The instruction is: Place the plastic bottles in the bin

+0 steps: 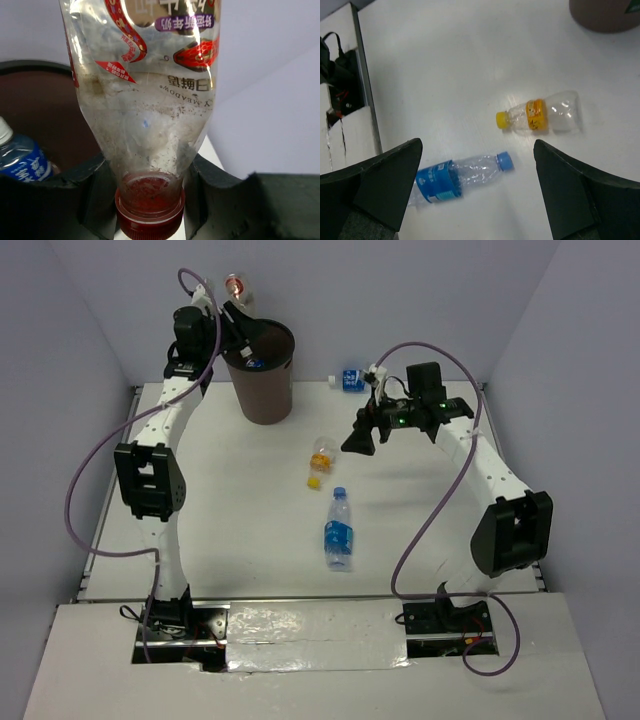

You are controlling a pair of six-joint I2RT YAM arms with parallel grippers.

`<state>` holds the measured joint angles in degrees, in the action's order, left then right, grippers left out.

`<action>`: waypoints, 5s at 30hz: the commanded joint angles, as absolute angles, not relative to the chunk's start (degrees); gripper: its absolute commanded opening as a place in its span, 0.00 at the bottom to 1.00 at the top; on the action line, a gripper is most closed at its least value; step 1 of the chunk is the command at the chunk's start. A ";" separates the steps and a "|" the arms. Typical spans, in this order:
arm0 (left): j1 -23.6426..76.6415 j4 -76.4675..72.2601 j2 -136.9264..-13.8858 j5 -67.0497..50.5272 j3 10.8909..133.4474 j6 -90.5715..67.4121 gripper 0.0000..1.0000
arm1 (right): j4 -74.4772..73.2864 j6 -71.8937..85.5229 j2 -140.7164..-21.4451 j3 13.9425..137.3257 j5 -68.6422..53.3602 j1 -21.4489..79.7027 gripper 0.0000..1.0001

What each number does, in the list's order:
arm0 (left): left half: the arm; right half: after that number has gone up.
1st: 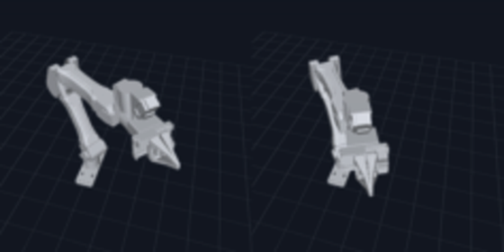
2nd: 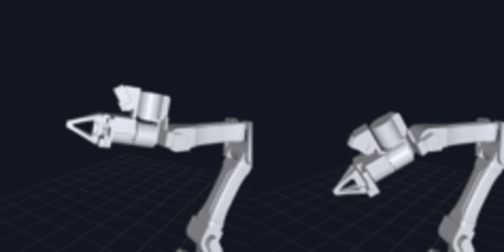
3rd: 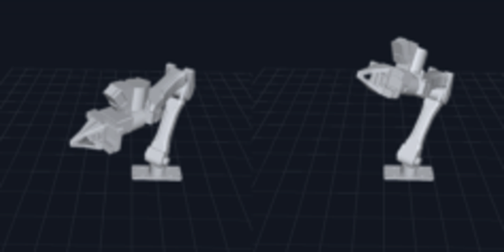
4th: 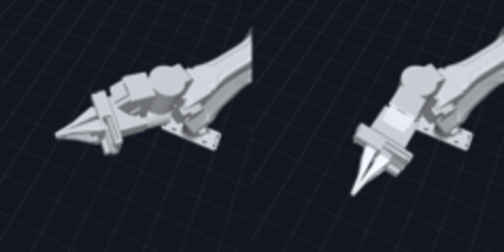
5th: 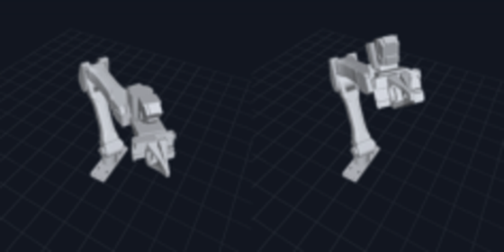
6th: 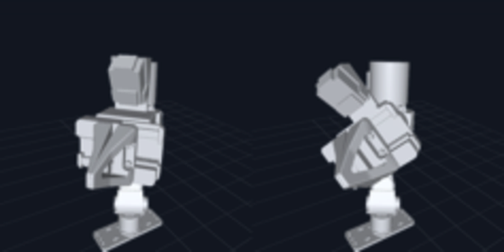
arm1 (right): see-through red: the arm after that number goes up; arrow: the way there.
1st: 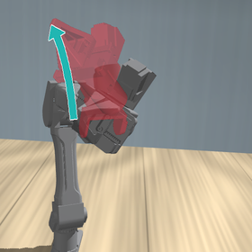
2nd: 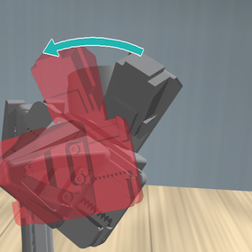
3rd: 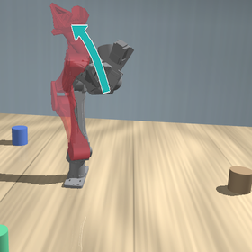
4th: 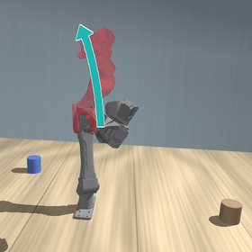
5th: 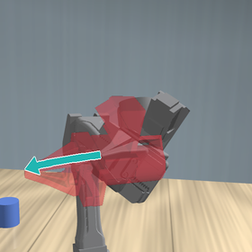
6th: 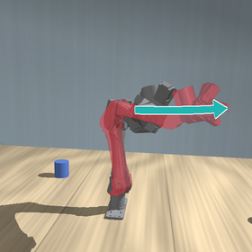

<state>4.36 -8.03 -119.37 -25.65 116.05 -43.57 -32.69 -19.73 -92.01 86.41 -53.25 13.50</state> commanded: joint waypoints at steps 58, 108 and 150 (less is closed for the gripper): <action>4.39 1.06 -53.09 -6.22 48.27 -34.54 1.00 | -59.68 1.06 -126.04 94.48 -26.19 28.56 0.71; 31.20 -10.46 -98.62 -23.73 70.49 -41.05 0.86 | -41.75 9.32 -107.67 109.95 -41.57 17.31 0.16; 8.00 -17.49 -116.88 -8.00 115.65 -24.79 0.72 | -28.04 -16.97 -88.86 85.08 -51.77 11.25 1.00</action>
<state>7.99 -13.56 -114.19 -12.62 110.50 -28.05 -31.31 -17.10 -90.04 85.67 -53.12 10.68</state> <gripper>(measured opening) 0.690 0.994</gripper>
